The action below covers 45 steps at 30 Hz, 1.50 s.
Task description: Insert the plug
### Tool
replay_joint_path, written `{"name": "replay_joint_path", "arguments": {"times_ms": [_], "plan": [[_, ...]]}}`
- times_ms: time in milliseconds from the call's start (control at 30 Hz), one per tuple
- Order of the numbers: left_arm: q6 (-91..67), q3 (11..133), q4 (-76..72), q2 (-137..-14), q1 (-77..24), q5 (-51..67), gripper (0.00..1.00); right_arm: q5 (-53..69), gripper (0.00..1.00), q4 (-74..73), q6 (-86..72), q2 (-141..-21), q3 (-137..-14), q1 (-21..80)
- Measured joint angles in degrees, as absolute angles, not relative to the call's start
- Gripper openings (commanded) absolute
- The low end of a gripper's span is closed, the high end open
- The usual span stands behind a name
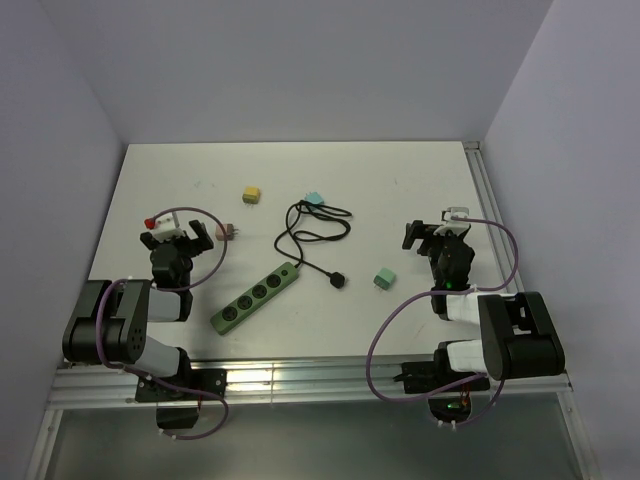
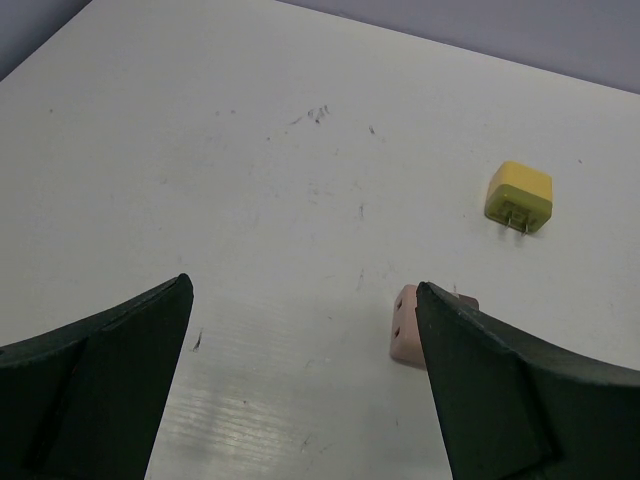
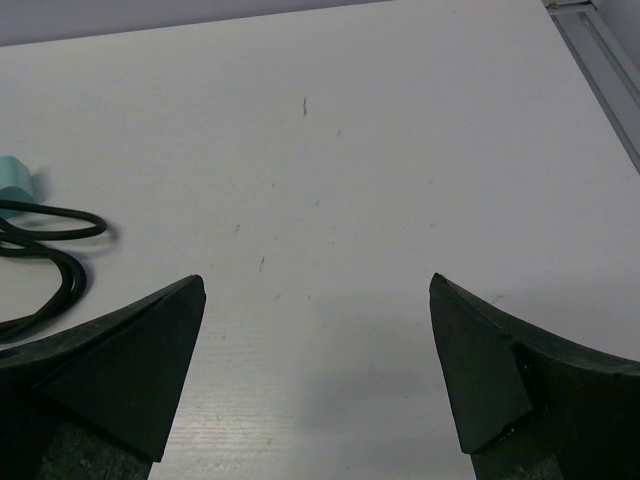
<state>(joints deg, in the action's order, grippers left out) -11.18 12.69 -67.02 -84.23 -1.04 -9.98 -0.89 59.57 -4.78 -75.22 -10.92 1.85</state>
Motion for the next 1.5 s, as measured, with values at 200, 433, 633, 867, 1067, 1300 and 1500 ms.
{"name": "replay_joint_path", "arguments": {"times_ms": [200,433,633,867,1067,1300,1500], "plan": [[-11.2,12.7,-67.0,-84.2,-1.0,-9.9,0.99,-1.0,1.00,59.6,-4.8,-75.2,-10.9,1.8],[-12.1,14.9,-57.3,-76.2,-2.0,-16.4,1.00,-7.4,1.00,40.8,-3.7,-69.7,-22.4,4.7],[-21.8,23.6,-39.6,-68.3,-6.5,-28.9,0.99,-13.9,1.00,18.7,-16.4,-61.8,-31.7,7.1],[-44.3,30.8,-11.6,-60.9,-7.2,-32.8,0.99,-6.4,0.97,-5.1,-29.4,-61.6,-36.1,5.6],[-57.7,33.1,7.5,-51.8,-7.2,-28.0,0.99,-0.6,0.94,-19.6,-33.3,-57.0,-36.2,6.7],[-57.7,32.1,8.9,-39.3,-7.2,-12.9,0.99,1.1,0.89,-27.1,-35.4,-56.0,-36.5,9.6],[-56.6,27.9,7.2,-34.7,-7.2,1.5,0.93,-0.8,0.89,-29.7,-38.6,-65.3,-37.7,15.6]]}}
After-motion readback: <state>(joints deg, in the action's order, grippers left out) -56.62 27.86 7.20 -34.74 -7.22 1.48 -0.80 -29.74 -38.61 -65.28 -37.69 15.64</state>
